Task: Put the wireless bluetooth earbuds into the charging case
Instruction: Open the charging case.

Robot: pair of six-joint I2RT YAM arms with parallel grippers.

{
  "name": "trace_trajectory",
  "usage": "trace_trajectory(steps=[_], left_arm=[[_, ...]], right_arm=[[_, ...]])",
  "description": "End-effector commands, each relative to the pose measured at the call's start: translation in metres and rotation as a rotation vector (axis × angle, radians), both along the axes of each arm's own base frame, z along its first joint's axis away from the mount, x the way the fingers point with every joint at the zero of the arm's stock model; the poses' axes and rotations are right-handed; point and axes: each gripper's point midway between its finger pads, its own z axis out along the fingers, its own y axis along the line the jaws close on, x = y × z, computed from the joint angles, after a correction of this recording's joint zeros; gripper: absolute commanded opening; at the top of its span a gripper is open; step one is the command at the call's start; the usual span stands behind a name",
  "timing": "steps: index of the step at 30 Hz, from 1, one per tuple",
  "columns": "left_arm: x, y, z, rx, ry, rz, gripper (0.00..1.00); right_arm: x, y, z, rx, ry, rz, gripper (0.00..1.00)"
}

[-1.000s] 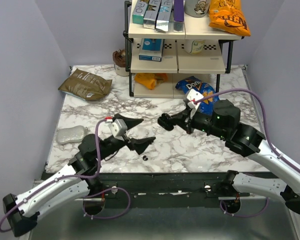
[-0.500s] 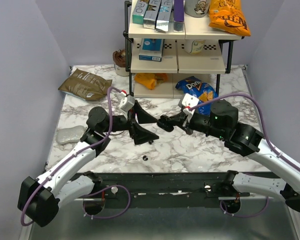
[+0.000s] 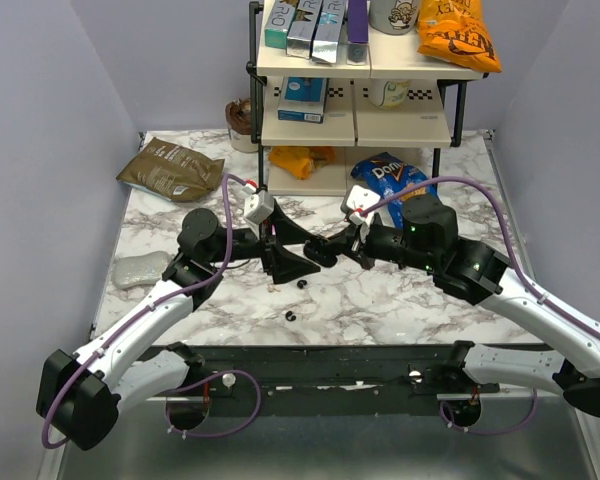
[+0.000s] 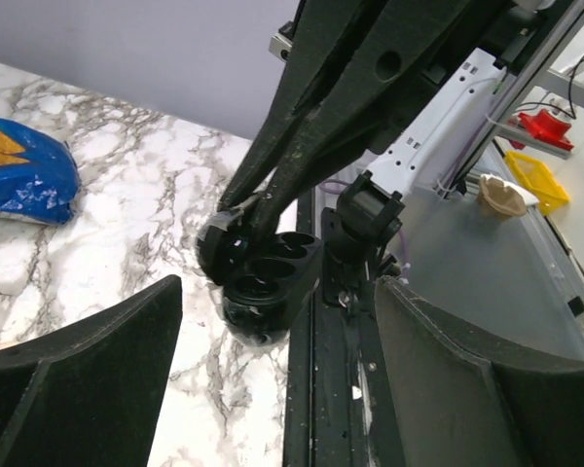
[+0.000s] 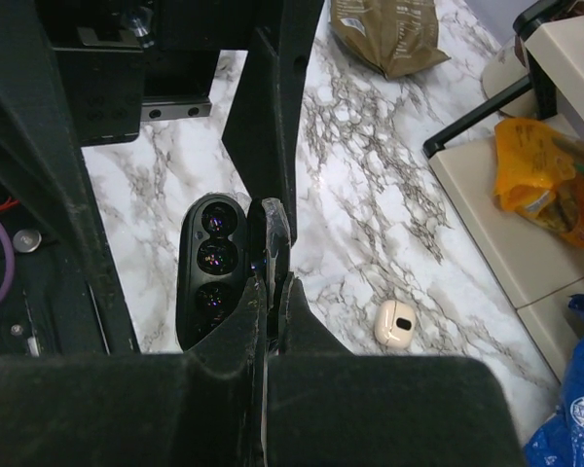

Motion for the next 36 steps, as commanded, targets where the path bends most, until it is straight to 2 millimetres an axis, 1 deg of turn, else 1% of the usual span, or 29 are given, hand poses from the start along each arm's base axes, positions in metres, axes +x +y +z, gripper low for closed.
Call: trace_trajectory(steps=[1,8,11,15,17,20,21,22,23,24,25,26,27,29,30,31,32,34,36], left_arm=[[0.007,0.001,0.001,-0.002,-0.057,0.049,0.84],[0.007,-0.002,-0.001,-0.007,-0.065,0.058,0.77],[0.007,-0.002,-0.002,-0.01,-0.072,0.058,0.71],[0.005,-0.004,-0.004,-0.01,-0.077,0.046,0.59],[0.003,-0.003,-0.004,-0.011,-0.083,0.043,0.54],[0.001,-0.002,-0.006,-0.017,-0.093,0.039,0.42],[0.001,-0.002,-0.004,-0.023,-0.102,0.042,0.34],[0.0,-0.001,-0.005,-0.027,-0.106,0.045,0.3],[-0.001,0.0,-0.004,-0.032,-0.112,0.047,0.26],[0.0,0.0,-0.004,-0.035,-0.105,0.057,0.17],[0.0,0.001,-0.004,-0.036,-0.101,0.059,0.15],[0.0,0.001,-0.005,-0.035,-0.097,0.062,0.14],[0.0,0.001,-0.005,-0.037,-0.095,0.063,0.09],[0.001,0.001,-0.007,-0.036,-0.083,0.073,0.06],[0.001,0.001,-0.006,-0.04,-0.086,0.074,0.01],[0.001,0.002,-0.007,-0.042,-0.083,0.083,0.0],[0.002,0.003,-0.007,-0.044,-0.082,0.09,0.0],[0.001,0.004,-0.005,-0.052,-0.088,0.101,0.0],[0.002,0.006,-0.007,-0.054,-0.085,0.116,0.0]], right_arm=[[-0.01,0.007,0.018,0.047,0.007,0.047,0.01],[-0.011,0.011,0.019,0.052,0.018,0.053,0.01],[-0.011,0.011,0.018,0.05,0.021,0.053,0.01],[-0.011,0.011,0.017,0.049,0.024,0.05,0.01],[-0.011,0.011,0.016,0.047,0.027,0.048,0.01],[-0.011,0.011,0.014,0.046,0.031,0.046,0.01],[-0.011,0.01,0.015,0.047,0.031,0.044,0.01],[-0.01,0.01,0.014,0.045,0.033,0.038,0.01],[-0.009,0.01,0.016,0.052,0.035,0.031,0.02],[-0.008,0.009,0.016,0.053,0.036,0.025,0.06],[-0.009,0.009,0.017,0.057,0.038,0.022,0.12],[-0.009,0.009,0.018,0.063,0.04,0.019,0.2],[-0.008,0.008,0.019,0.066,0.04,0.012,0.25],[-0.007,0.008,0.021,0.074,0.043,0.004,0.32],[-0.007,0.008,0.022,0.077,0.042,0.003,0.35],[-0.006,0.007,0.023,0.08,0.039,-0.004,0.37],[-0.006,0.007,0.024,0.083,0.044,-0.008,0.42],[-0.006,0.005,0.028,0.094,0.04,-0.02,0.47],[-0.005,0.003,0.03,0.104,0.04,-0.033,0.52]])
